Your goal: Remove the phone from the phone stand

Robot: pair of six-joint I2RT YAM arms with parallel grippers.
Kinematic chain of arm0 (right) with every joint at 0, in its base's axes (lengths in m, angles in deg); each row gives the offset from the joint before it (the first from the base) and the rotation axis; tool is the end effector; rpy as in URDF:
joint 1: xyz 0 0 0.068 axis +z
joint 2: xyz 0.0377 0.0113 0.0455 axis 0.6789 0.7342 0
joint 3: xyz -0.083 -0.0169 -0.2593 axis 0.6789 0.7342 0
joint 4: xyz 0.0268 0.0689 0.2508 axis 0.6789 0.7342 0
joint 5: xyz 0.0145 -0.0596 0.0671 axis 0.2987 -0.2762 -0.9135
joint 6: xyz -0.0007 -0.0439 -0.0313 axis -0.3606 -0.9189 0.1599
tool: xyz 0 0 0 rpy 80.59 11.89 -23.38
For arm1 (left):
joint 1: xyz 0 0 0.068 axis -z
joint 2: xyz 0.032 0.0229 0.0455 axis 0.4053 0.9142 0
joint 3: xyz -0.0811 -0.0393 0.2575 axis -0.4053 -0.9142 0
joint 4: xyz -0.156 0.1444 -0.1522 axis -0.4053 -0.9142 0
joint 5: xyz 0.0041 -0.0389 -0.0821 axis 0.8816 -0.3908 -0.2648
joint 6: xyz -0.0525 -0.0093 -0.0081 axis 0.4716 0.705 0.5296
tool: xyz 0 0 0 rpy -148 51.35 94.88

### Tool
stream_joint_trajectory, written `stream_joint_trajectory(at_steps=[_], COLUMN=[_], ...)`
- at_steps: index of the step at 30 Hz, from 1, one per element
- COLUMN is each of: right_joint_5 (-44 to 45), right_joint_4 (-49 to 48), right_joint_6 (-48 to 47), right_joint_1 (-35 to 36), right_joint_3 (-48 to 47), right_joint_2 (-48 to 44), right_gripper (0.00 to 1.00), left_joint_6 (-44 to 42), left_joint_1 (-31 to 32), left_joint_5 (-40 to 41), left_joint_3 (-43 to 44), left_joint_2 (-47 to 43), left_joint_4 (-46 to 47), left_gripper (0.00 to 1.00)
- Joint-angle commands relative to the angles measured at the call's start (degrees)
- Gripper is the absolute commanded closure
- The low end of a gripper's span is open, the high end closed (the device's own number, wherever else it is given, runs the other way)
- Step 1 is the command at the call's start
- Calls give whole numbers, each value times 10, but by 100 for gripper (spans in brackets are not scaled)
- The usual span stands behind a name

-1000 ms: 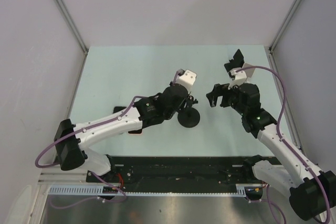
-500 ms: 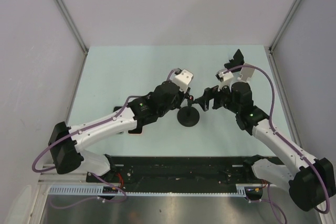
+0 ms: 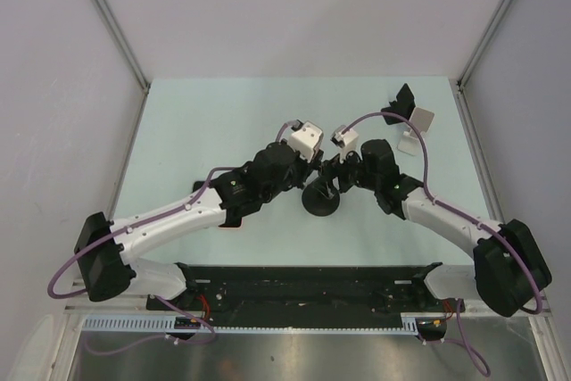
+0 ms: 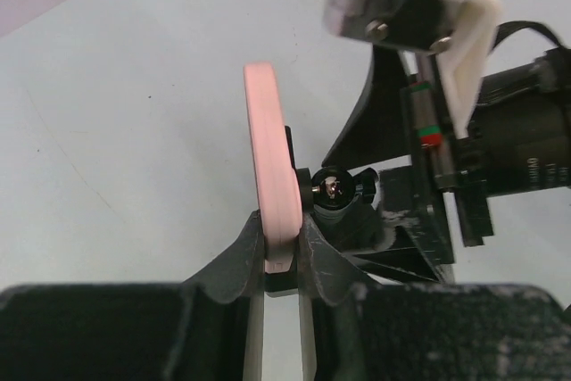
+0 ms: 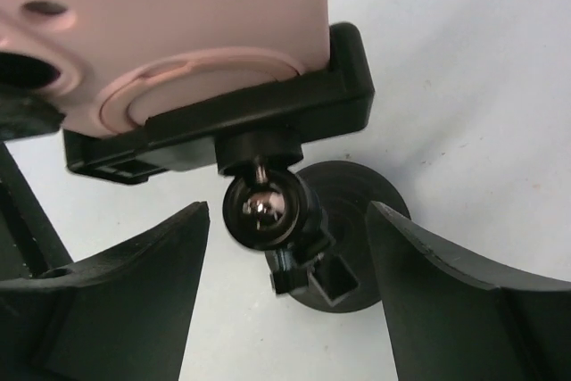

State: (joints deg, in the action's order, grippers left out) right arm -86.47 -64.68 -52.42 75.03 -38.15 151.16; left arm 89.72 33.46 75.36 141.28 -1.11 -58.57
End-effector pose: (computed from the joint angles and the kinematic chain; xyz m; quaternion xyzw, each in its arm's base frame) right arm 0.2284 0.1584 0.2471 -0.2968 0.7784 0.2994 0.4651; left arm 0.1763 -0.2543 0.3281 0.2815 0.7711 -0.1703 0.5451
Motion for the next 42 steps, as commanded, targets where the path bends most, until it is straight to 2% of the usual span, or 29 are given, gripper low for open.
stream_joint_trajectory(at_steps=[1, 5, 8, 9, 11, 12, 14, 15, 16, 17, 19, 21, 29, 35, 42], right_joint_5=[-3, 7, 9, 8, 10, 12, 21, 24, 27, 31, 34, 39, 40, 29, 16], right_joint_4=[-32, -26, -21, -20, -13, -9, -1, 2, 4, 8, 12, 13, 11, 15, 17], right_joint_6=[-47, -66, -75, -77, -84, -86, -94, -96, -98, -98, -96, -95, -80, -79, -81], right_joint_1=[14, 18, 19, 20, 24, 25, 33, 35, 37, 39, 44, 51, 61, 61, 60], right_joint_3=[-47, -58, -59, -59, -60, -60, -61, -60, -60, -60, -60, -60, -60, -61, -59], right_joint_2=[27, 40, 38, 37, 37, 34, 33, 30, 28, 27, 22, 21, 23, 22, 24], right_gripper=[25, 34, 47, 58, 71, 85, 97, 100, 100, 100, 100, 100, 100, 100, 100], left_joint_6=[9, 10, 10, 10, 10, 10, 13, 15, 17, 23, 28, 38, 59, 57, 49], left_joint_1=[3, 3, 3, 3, 3, 3, 2, 2, 1, 0, -3, -6, -16, -31, -52], left_joint_5=[-53, -58, -59, -59, -55, -52, -41, -27, -22, -16, -10, -3, 10, -29, -56], left_joint_3=[-3, -5, -5, -5, -5, -5, -3, -1, 0, 0, 1, 3, 10, -29, -59], left_joint_2=[-28, -29, -31, -31, -32, -31, -32, -32, -32, -31, -29, -20, 16, 7, 9], left_joint_4=[41, 41, 41, 41, 41, 41, 41, 41, 41, 42, 41, 42, 67, 133, 155], left_gripper=[85, 85, 85, 85, 81, 77, 60, 54, 41, 36, 28, 27, 29, 34, 42])
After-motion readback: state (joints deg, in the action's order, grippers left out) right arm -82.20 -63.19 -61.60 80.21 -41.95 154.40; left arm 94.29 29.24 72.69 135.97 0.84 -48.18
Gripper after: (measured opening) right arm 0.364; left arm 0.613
